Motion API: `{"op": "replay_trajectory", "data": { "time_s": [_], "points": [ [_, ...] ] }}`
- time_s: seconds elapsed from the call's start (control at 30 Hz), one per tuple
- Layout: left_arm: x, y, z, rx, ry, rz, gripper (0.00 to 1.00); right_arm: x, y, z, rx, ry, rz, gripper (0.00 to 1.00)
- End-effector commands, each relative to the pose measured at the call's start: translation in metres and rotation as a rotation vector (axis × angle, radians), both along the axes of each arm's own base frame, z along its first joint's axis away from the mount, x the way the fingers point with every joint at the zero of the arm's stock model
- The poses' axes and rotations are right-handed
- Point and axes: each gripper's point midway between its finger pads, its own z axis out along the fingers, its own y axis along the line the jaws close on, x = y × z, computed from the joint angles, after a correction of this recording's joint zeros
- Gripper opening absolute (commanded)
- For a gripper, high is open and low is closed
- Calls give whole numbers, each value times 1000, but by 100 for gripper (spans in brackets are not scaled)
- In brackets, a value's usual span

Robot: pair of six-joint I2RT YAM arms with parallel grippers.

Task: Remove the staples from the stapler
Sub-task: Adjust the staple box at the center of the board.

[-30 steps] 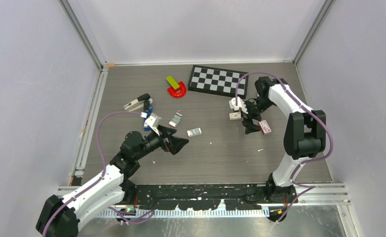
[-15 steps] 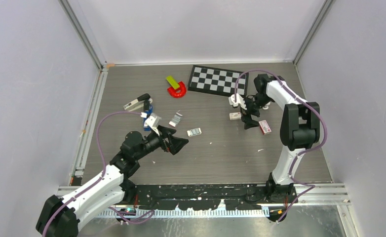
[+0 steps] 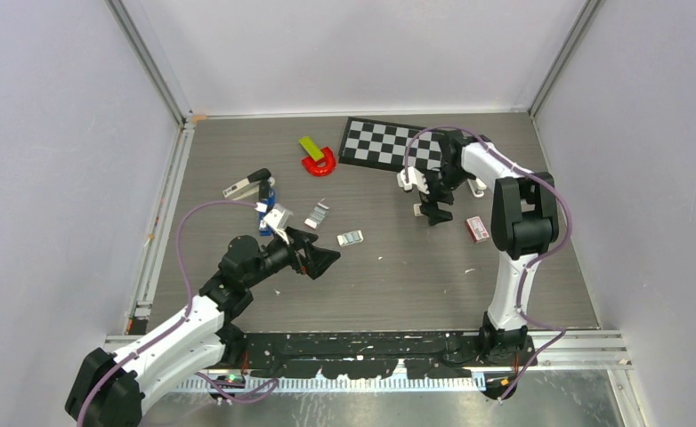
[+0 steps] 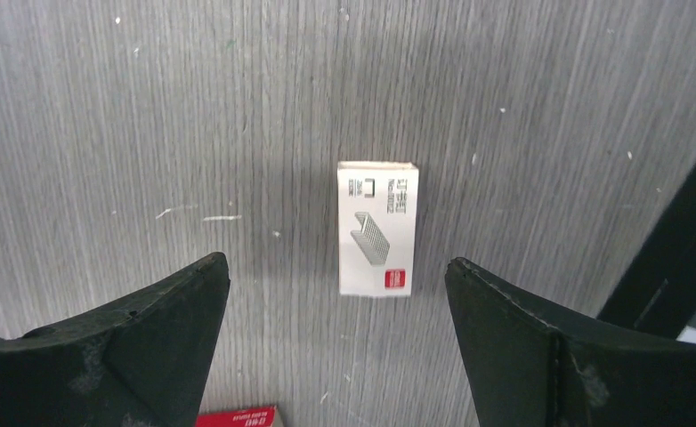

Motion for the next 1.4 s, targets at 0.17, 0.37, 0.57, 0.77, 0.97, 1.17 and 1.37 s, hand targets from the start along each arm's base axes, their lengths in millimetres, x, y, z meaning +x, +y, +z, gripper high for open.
{"op": "replay_trajectory", "data": {
  "time_s": [0.17, 0.37, 0.57, 0.77, 0.97, 1.17, 1.37],
  "points": [
    [3, 2, 1, 8, -28, 9, 100, 19, 4, -6, -42, -44, -14, 87],
    [3, 2, 0, 10, -26, 9, 100, 19, 5, -12, -52, -63, -20, 79],
    [3, 2, 1, 8, -26, 10, 100, 19, 5, -15, -67, -74, -22, 70],
    [3, 2, 0, 9, -24, 10, 100, 17, 6, -17, -67, -97, -20, 64],
    [3, 2, 1, 7, -24, 7, 100, 9, 9, -19, -62, -90, -7, 56],
    [2, 2, 1, 5, -21, 7, 100, 4, 10, -20, -67, -87, -8, 50],
    [2, 1, 1, 3, -21, 5, 100, 2, 14, -20, -72, -84, -32, 43]
  ]
}}
